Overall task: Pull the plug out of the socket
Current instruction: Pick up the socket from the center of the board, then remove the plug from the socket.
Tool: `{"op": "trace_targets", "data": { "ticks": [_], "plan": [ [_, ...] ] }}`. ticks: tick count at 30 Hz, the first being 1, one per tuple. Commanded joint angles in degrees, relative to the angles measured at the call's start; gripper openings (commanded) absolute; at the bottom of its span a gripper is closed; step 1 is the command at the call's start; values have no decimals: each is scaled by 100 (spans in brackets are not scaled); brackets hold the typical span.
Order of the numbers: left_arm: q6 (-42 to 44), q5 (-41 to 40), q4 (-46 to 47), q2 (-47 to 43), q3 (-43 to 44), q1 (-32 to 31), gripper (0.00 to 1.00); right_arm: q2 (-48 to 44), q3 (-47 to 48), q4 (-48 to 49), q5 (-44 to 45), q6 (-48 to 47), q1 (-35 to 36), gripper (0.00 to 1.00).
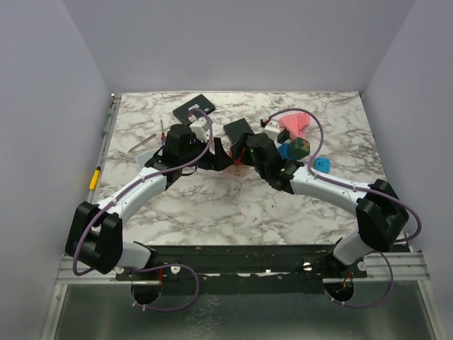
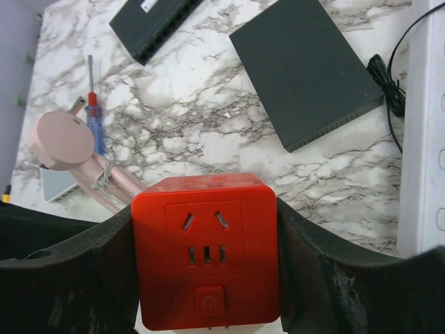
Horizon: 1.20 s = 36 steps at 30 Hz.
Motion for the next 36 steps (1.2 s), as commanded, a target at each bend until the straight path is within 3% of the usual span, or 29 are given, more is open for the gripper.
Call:
{"op": "trace_targets", "data": {
  "ticks": [1, 6, 19, 29, 36],
  "plan": [
    [-207, 264, 296, 114, -72, -4, 83, -441, 270, 784, -145, 340, -1, 0],
    [-187, 49, 278, 49, -107, -1, 83, -563, 278, 735, -97, 402, -1, 0],
    [-434, 519, 593, 169, -150, -3, 81, -875, 116, 835, -67, 503, -35, 0],
    [-653, 892, 849, 393, -167, 3, 43, -919, -21, 897, -27, 486, -53, 0],
    [-662, 941, 870, 482, -169, 7, 6, -886, -383, 1164, -36, 426, -57, 1]
  ]
}}
